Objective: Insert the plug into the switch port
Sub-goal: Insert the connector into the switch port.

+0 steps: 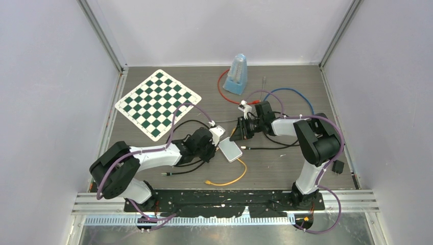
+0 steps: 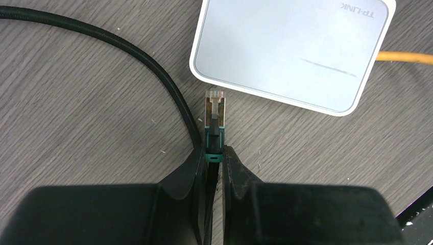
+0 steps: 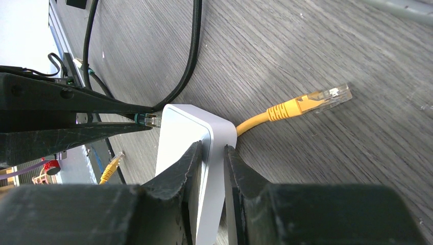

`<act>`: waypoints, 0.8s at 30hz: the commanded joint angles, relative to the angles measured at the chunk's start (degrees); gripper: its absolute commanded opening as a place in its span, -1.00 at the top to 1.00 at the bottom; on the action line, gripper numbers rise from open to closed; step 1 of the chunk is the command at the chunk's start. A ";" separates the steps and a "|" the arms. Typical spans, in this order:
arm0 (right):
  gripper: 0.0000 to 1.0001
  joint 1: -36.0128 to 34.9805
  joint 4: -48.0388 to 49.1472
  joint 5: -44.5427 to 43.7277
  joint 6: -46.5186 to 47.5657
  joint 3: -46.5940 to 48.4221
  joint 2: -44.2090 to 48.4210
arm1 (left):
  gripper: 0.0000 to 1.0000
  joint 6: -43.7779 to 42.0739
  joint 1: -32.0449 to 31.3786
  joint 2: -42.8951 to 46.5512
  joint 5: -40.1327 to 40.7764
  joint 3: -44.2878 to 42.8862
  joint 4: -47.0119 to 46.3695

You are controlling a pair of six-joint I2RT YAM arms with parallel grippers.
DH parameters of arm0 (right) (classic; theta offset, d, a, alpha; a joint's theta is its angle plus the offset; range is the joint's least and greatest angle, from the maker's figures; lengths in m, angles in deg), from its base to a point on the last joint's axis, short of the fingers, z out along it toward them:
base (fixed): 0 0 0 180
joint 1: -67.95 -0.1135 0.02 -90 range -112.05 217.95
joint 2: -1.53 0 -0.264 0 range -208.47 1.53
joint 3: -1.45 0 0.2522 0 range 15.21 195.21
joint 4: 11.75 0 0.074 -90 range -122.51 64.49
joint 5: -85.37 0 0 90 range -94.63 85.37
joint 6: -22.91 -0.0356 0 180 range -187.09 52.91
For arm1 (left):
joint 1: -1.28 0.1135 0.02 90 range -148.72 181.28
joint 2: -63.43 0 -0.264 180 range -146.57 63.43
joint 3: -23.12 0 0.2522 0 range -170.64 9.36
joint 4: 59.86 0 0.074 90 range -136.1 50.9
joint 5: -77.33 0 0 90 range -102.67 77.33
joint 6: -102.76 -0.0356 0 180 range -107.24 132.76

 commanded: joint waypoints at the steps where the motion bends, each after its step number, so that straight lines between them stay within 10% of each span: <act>1: 0.49 -0.02 -3.75 -5.25 2.13 -1.93 -2.12 | 1.00 0.43 -0.17 -2.55 0.78 -0.89 5.21; 24: 0.31 0.02 -4.60 -5.46 1.80 -1.59 -1.29 | 1.00 0.99 -0.46 -6.68 0.57 -5.92 11.34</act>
